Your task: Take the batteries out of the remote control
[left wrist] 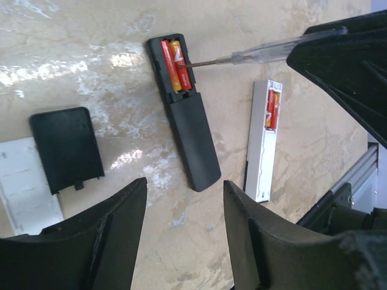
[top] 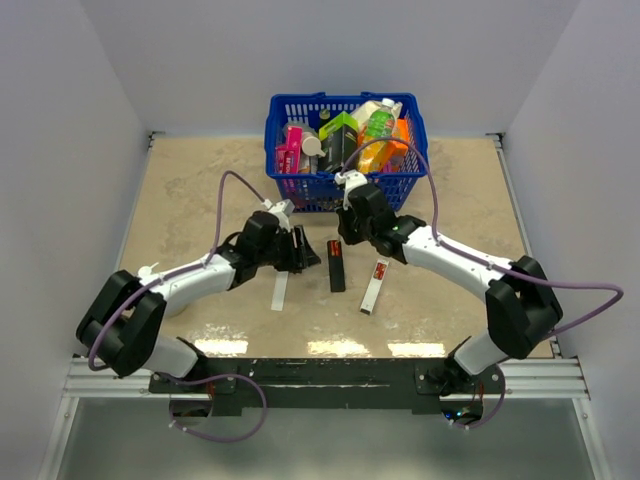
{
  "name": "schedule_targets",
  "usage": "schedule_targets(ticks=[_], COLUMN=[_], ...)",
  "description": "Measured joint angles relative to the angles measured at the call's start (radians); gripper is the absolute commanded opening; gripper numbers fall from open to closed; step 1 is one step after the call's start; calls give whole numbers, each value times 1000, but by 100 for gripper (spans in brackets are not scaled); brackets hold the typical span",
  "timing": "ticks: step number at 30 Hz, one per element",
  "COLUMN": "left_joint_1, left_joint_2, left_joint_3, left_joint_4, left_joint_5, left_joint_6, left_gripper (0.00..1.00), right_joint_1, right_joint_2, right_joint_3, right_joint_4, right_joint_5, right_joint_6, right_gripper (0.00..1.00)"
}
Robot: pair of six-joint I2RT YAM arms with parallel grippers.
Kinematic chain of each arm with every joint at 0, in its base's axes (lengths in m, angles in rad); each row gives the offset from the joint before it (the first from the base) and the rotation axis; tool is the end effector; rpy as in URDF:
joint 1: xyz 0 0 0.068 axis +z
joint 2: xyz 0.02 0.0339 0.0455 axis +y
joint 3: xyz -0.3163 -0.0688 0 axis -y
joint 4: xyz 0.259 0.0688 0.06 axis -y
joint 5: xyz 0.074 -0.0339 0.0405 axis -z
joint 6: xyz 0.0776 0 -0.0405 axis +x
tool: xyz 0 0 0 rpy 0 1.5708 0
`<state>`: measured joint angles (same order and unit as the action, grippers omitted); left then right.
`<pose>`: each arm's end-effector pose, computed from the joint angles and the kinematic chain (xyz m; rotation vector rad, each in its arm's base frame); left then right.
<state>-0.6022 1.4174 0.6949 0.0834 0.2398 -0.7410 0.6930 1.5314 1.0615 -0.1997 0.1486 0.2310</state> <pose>0.2578 -0.1996 0.2107 -0.0212 2.3795 -0.9671 0.3026 0.2364 0.2722 -0.4366 2.2103 0.3355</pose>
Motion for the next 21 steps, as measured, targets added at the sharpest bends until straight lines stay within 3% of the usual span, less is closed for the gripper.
schedule_targets(ticks=[7, 14, 21], left_joint_1=[28, 38, 39], left_joint_2=[79, 172, 241], left_joint_3=[95, 163, 230], left_joint_4=[-85, -139, -154], left_joint_5=[-46, -58, -58], left_joint_6=[5, 20, 31], left_gripper=[52, 36, 34], right_joint_1=[-22, -66, -93], right_joint_2=[26, -18, -34], right_joint_3=[19, -71, -120], right_joint_4=[21, 117, 188], right_joint_5=[-66, -140, -194], right_joint_6=[-36, -29, -22], right_gripper=[0, 0, 0])
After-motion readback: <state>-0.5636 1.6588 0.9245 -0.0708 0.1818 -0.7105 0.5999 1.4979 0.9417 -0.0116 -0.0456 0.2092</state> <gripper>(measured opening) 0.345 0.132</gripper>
